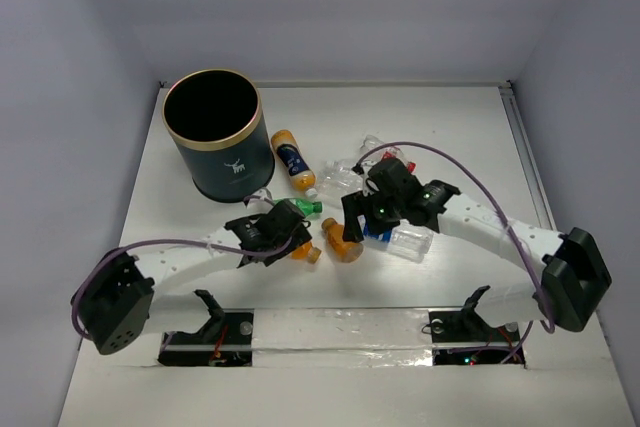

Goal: Put the plastic bottles in the bin

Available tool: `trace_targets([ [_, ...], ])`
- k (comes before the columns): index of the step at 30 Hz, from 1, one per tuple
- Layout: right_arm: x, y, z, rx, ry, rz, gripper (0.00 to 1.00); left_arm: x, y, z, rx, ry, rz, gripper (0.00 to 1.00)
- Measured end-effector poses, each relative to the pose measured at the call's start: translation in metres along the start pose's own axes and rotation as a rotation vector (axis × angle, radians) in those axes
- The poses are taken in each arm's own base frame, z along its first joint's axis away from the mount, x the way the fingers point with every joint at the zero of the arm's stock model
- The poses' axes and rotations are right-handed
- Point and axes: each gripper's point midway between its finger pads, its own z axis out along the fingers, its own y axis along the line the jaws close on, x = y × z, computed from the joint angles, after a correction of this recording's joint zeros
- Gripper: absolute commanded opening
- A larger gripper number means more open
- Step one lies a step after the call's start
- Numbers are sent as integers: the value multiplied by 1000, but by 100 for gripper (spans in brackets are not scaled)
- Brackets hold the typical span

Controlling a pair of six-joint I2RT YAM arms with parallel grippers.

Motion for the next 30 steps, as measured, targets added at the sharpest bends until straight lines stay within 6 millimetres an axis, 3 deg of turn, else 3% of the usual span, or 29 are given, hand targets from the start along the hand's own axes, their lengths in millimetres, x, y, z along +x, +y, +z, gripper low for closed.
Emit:
trace_targets([
  [6, -2, 3, 27, 45, 48, -25, 87, -11, -7, -38, 90, -28, 17, 42],
  [10, -3, 5, 42, 66, 62, -34, 87, -40, -34, -83, 186, -88, 11, 42],
  [18, 13, 2, 69, 99, 124, -28, 84, -142, -105, -218, 420, -363, -21, 42],
  [21, 19, 5, 77, 95, 144, -26, 81, -189, -118, -254, 445, -489, -33, 42],
  [24, 20, 11, 82, 79, 140, -20, 75, -243, -117, -273, 405, -627, -44, 42],
  [26, 19, 16, 84, 63, 131, -18, 71, -276, -111, -273, 348, -692, -44, 42],
  [30, 22, 19, 86, 45, 124, -6, 62, -332, -96, -251, 241, -750, -41, 42],
])
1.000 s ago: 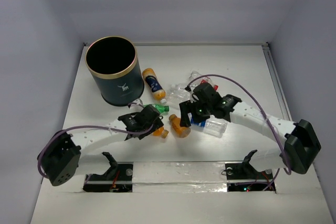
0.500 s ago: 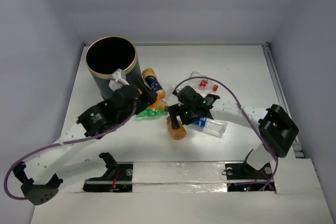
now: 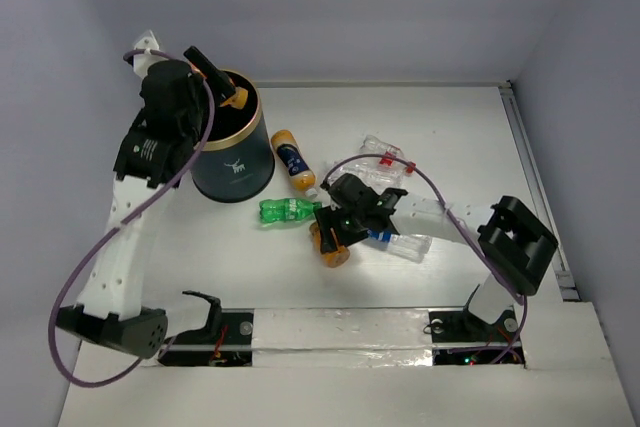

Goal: Put the plastic bottles in the bin

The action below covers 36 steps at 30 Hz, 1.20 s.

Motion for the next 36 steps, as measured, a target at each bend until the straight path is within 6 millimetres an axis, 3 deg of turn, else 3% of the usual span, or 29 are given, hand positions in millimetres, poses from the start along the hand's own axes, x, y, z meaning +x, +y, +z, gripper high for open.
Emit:
trace_targets([
  [3, 4, 2, -3, -14, -5, 8, 61, 0, 27, 35, -76, 21, 29, 42],
  [7, 13, 8, -21, -41, -24, 20, 59, 4, 53, 65, -140, 51, 56, 43],
  [10, 7, 18, -47, -79, -80, 25, 59, 9, 61, 72, -155, 66, 77, 69],
  [11, 3, 22, -58, -97, -110, 26, 58, 10, 61, 74, -156, 69, 82, 84],
  [13, -7, 32, -83, -132, -171, 21, 58, 11, 61, 75, -150, 72, 92, 98],
  [16, -28, 49, -122, -169, -249, 7, 58, 11, 58, 76, -133, 75, 100, 99],
  [19, -74, 78, -163, -210, -359, -23, 58, 11, 55, 73, -111, 82, 113, 99],
  [22, -131, 111, -204, -252, -489, -72, 58, 5, 51, 58, -84, 76, 126, 88],
  [23, -150, 123, -217, -267, -533, -87, 58, 0, 49, 49, -71, 65, 126, 68],
  [25, -195, 150, -244, -299, -625, -120, 58, -10, 46, 25, -40, 33, 122, 46],
  [26, -216, 163, -256, -317, -676, -136, 58, -14, 46, 11, -22, 13, 118, 20],
  [28, -254, 188, -278, -362, -766, -157, 58, -17, 50, -20, 8, -24, 103, 2],
  [30, -286, 210, -293, -414, -849, -168, 58, -9, 61, -40, 17, -32, 92, 0],
  [32, -307, 223, -292, -457, -897, -161, 58, 5, 73, -56, 16, -22, 73, 0],
  [36, -334, 230, -256, -522, -913, -73, 58, 53, 93, -61, 8, 80, 45, 0],
])
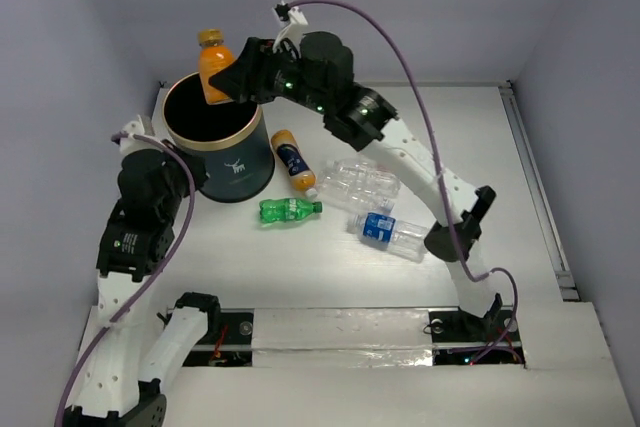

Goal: Put the plastic bottles in the bin

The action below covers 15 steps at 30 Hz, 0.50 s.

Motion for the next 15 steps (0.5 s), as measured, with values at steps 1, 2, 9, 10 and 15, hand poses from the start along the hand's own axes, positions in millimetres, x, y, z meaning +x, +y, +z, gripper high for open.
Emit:
trace_targets([
  [1, 6, -5, 14, -6, -13, 37, 62, 17, 5, 3, -4, 43, -4, 0],
  [2, 14, -12, 27, -9, -17, 65, 66, 32, 9, 5, -9, 84, -11, 7],
  [9, 68, -67, 88, 44, -18, 175, 96, 121, 26, 6, 13, 320, -78, 77],
  [10, 71, -74, 89, 60, -13, 174, 96, 130, 27, 5, 23, 343, -95, 81],
  [15, 63, -77, 81, 79, -22, 151, 96, 183, 36, 3, 49, 474, -132, 92],
])
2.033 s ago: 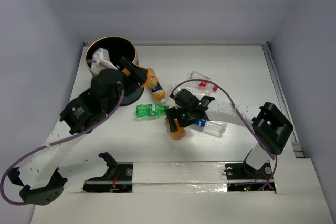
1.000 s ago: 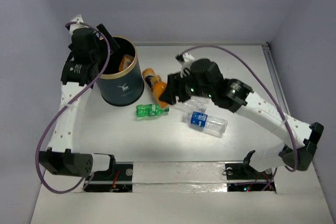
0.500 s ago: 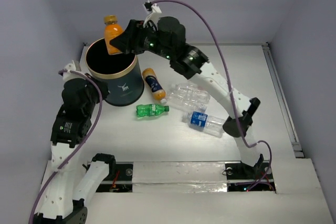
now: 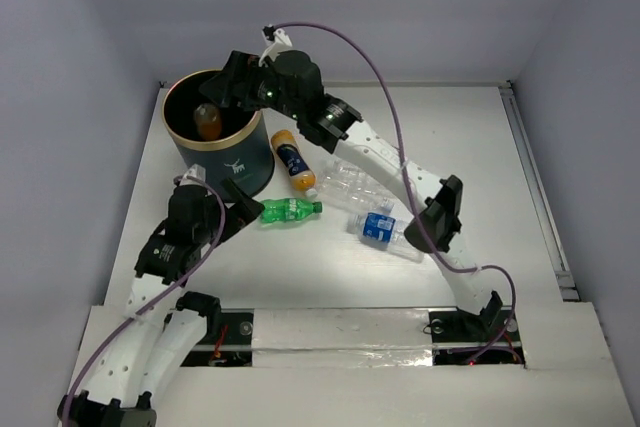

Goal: Put the plastic bottles in the bin

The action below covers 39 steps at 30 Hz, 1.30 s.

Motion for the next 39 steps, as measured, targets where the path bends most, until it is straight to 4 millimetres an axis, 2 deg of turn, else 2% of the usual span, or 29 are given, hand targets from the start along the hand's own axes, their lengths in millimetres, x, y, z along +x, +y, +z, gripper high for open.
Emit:
trace_targets([
  [1, -4, 3, -6, 1, -1, -9, 95, 7, 4, 3, -6, 24, -3, 92],
  [3, -14, 8, -25, 14, -1, -37, 80, 17, 6, 9, -12, 62, 2, 92],
  [5, -30, 21, -46, 0, -24, -68, 54, 23, 1, 14, -1, 89, 18, 92],
  [8, -41, 32, -96, 0, -28, -114, 52, 35, -10, 23, 19, 132, 38, 93],
  [10, -44, 35, -131, -2, -35, -143, 54, 43, -19, 27, 36, 155, 32, 94],
  [12, -36, 28, -164, 5, -31, -164, 67, 46, -25, 33, 56, 159, 3, 95],
  [13, -30, 22, -181, 19, -17, -169, 77, 48, -26, 36, 59, 159, -15, 96],
  [14, -20, 14, -193, 32, 4, -175, 93, 51, -24, 40, 53, 161, -32, 99],
  [16, 4, -5, -219, 61, 47, -187, 100, 56, -17, 48, 22, 166, -66, 99],
  [18, 36, -28, -245, 102, 120, -185, 100, 58, -11, 55, -15, 168, -96, 99],
  [21, 77, -57, -286, 149, 216, -172, 100, 58, -13, 65, -35, 157, -144, 99],
  [24, 99, -67, -316, 157, 266, -158, 100, 63, -21, 76, -36, 158, -196, 99],
  [28, 111, -65, -344, 128, 287, -141, 100, 77, -26, 94, -74, 165, -268, 99],
  [32, 118, -58, -361, 77, 303, -132, 100, 89, -18, 111, -155, 155, -340, 99],
  [35, 124, -53, -375, 48, 327, -127, 100, 89, -13, 119, -212, 116, -394, 99],
  [39, 127, -44, -392, -5, 340, -136, 100, 81, -18, 123, -231, 47, -474, 99],
])
